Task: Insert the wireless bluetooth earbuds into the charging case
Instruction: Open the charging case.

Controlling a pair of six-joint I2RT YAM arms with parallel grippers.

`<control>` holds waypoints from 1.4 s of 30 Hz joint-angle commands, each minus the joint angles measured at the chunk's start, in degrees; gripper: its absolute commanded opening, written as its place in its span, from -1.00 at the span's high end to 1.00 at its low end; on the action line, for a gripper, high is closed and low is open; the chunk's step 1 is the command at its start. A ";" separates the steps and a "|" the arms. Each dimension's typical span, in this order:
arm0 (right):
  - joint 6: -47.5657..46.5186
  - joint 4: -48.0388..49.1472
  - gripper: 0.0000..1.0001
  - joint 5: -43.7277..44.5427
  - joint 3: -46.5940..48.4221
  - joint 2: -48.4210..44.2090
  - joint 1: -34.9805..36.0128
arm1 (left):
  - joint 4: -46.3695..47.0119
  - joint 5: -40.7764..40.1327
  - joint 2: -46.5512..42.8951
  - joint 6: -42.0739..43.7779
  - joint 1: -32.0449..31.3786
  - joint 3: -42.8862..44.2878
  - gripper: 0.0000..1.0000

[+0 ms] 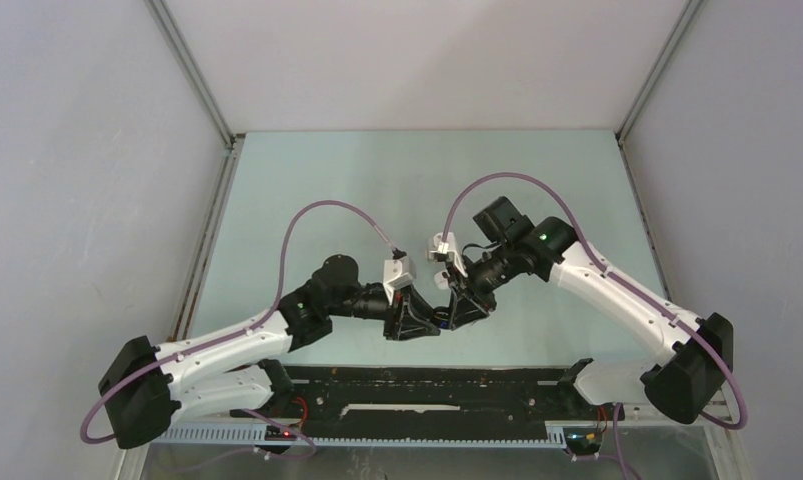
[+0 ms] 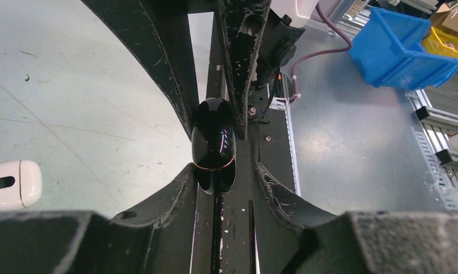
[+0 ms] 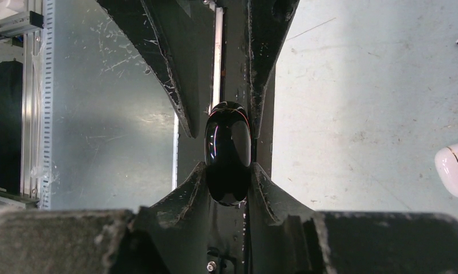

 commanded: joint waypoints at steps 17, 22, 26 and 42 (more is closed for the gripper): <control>-0.96 -0.68 1.00 4.61 5.50 1.81 3.11 | -0.92 -2.77 -1.23 5.45 -3.16 0.51 0.14; -0.88 -0.68 1.00 4.46 5.64 1.43 3.10 | -2.36 -3.58 -0.61 6.40 -3.35 0.97 0.38; -0.71 -0.98 0.97 4.06 5.59 1.11 3.00 | -2.74 -4.24 -0.59 7.11 -3.35 1.17 0.84; 3.08 -4.08 0.23 -17.04 8.06 5.61 -10.60 | -1.68 -5.04 -3.02 9.26 -4.06 -0.27 1.00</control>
